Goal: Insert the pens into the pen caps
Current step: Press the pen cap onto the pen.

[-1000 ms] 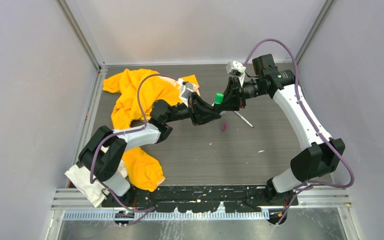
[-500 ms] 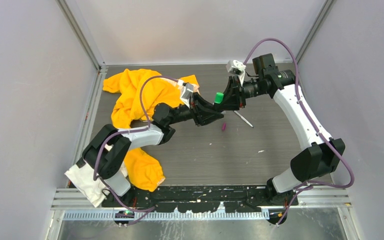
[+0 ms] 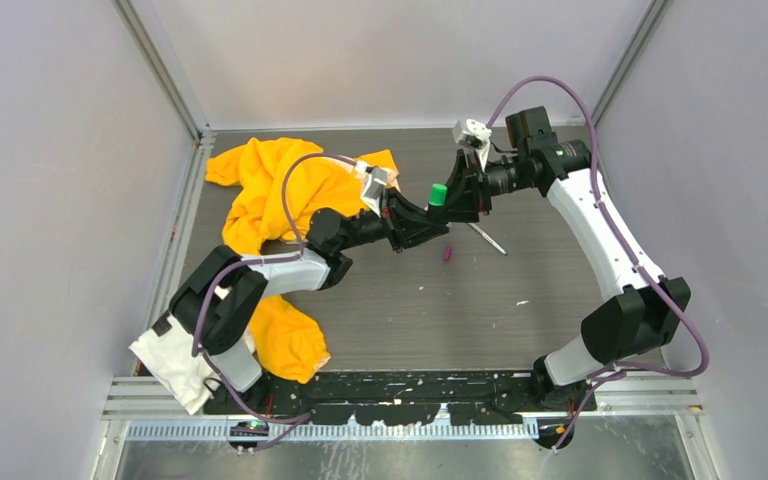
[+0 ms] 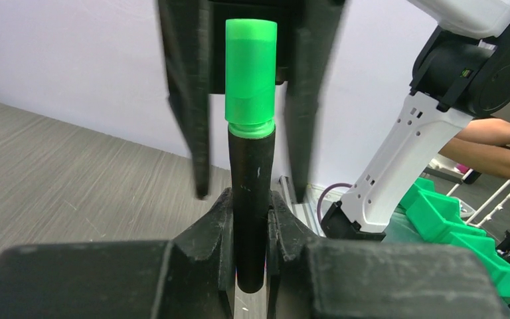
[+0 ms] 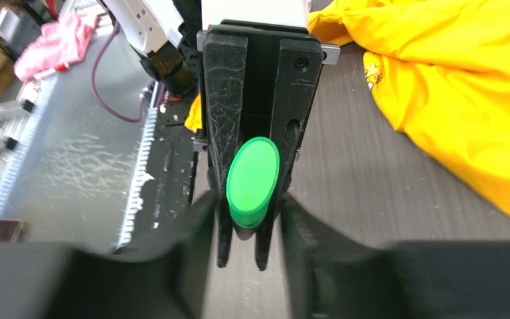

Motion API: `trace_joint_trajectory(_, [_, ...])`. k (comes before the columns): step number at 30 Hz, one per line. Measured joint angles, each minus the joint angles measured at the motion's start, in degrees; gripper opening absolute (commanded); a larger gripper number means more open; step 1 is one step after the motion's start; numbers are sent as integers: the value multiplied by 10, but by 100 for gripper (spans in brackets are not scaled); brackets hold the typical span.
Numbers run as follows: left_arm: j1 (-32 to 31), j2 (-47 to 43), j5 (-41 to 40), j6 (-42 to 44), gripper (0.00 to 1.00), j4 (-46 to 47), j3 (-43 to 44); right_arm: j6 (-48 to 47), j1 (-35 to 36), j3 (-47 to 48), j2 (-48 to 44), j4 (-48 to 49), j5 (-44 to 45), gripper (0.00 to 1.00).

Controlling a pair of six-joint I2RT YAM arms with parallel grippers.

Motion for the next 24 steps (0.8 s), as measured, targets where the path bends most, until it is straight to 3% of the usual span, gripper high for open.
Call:
trace_joint_trajectory(3, [0, 0, 0, 12, 1, -6, -4, 2, 0, -1, 0, -3, 4, 72])
trace_joint_trajectory(7, [3, -10, 7, 49, 1, -52, -12, -20, -4, 0, 0, -31, 15, 81])
trace_joint_trajectory(17, [15, -54, 28, 116, 0, -134, -32, -145, -36, 38, -14, -184, 68, 87])
trace_joint_trajectory(19, [15, -54, 32, 122, 1, -143, -33, -148, -39, 38, -19, -193, 74, 87])
trace_joint_trajectory(20, [15, -54, 34, 124, 1, -147, -34, -140, -41, 38, -22, -192, 78, 92])
trace_joint_trajectory(24, [16, -70, 35, 139, 0, -168, -50, -60, -51, 38, -26, -162, 100, 97])
